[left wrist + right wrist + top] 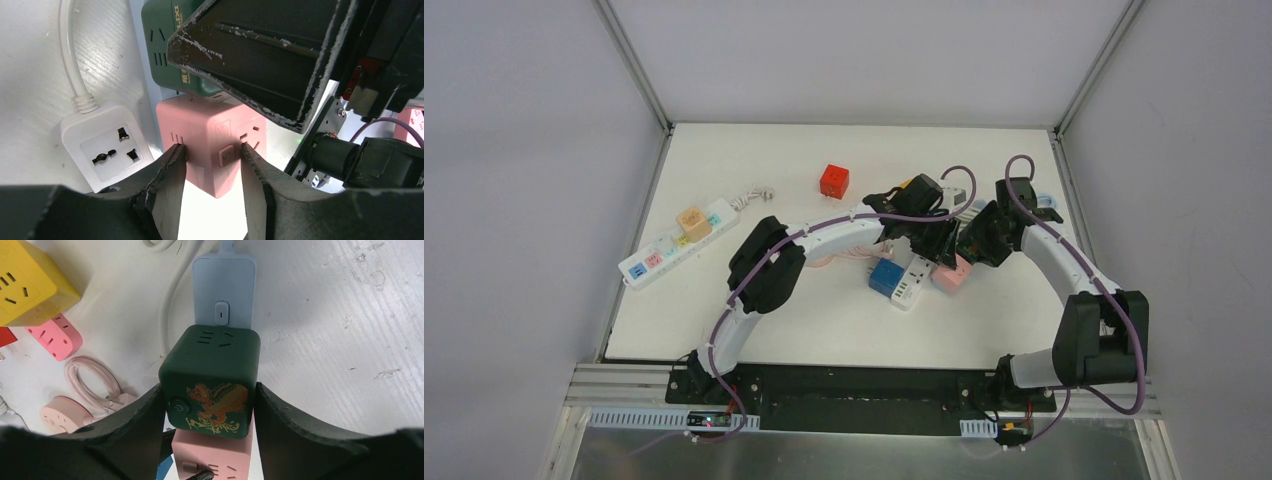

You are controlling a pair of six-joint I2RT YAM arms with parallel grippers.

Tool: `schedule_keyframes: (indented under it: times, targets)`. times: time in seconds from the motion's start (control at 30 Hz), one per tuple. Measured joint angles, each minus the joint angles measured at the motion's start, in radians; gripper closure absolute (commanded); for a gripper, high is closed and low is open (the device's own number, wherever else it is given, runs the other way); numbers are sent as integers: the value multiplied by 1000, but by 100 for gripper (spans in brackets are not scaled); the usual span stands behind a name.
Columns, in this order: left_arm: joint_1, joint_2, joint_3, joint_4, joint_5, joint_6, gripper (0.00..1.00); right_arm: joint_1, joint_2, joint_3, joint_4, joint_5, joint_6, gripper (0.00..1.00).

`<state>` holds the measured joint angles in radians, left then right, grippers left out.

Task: Pull the plug off the socket

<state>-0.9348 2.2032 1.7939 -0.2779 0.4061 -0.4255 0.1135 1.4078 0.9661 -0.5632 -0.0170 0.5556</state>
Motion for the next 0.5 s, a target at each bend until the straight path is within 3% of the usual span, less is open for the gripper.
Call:
schedule_keyframes:
  times: [0.5]
  targets:
    - [1,2,6,-12,6,27,66,-85,53,42,-39,-159,-29,100]
